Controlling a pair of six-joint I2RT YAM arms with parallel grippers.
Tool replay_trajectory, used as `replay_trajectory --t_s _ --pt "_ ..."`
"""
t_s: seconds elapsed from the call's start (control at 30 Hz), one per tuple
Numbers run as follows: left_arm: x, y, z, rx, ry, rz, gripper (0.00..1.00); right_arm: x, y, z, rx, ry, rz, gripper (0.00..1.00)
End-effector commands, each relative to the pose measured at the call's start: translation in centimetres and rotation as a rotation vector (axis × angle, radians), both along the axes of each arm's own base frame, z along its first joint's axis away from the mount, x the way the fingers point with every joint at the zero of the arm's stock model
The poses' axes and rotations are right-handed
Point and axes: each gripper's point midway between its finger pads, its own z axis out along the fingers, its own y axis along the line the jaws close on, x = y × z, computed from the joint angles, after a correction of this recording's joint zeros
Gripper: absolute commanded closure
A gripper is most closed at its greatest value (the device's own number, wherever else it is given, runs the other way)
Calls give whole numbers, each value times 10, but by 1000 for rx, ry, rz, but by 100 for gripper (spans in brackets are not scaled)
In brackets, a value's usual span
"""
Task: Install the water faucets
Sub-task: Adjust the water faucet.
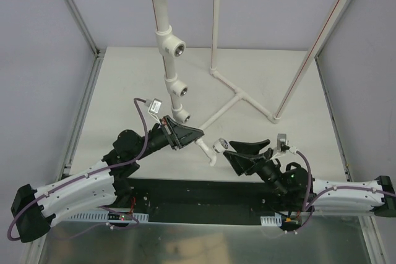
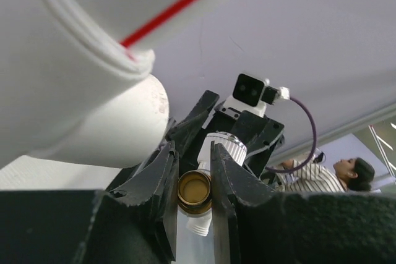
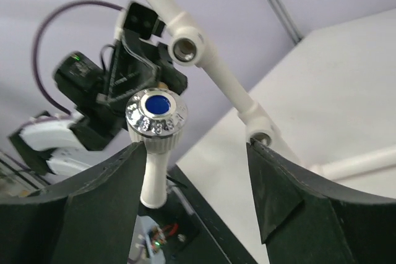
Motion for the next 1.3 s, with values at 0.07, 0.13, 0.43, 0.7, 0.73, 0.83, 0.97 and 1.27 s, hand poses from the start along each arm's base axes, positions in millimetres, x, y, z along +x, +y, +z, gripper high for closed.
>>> replay_trajectory --t_s 0.07,0.13,0.43,0.7,0.73,0.83,0.97,1.27 --pt "18 10 20 36 102 121 100 19 -13 -7 -367 -80 -140 28" --pt "24 13 12 100 163 162 100 25 -19 -4 -485 -129 -183 28" --pt "37 35 16 132 373 308 100 34 -40 2 -855 -337 -233 25" --pt "39 40 11 131 641 370 100 28 -26 4 -1124 -732 -225 20" --pt "38 38 12 120 671 363 100 26 -20 7 -1141 -791 -238 20" --pt "36 30 15 69 784 336 100 15 -3 19 -1180 -1026 -302 18" --pt "33 25 18 42 865 312 100 8 10 34 -1213 -1197 -382 18" --pt "33 29 15 92 867 347 100 0 18 44 -1219 -1269 -384 17"
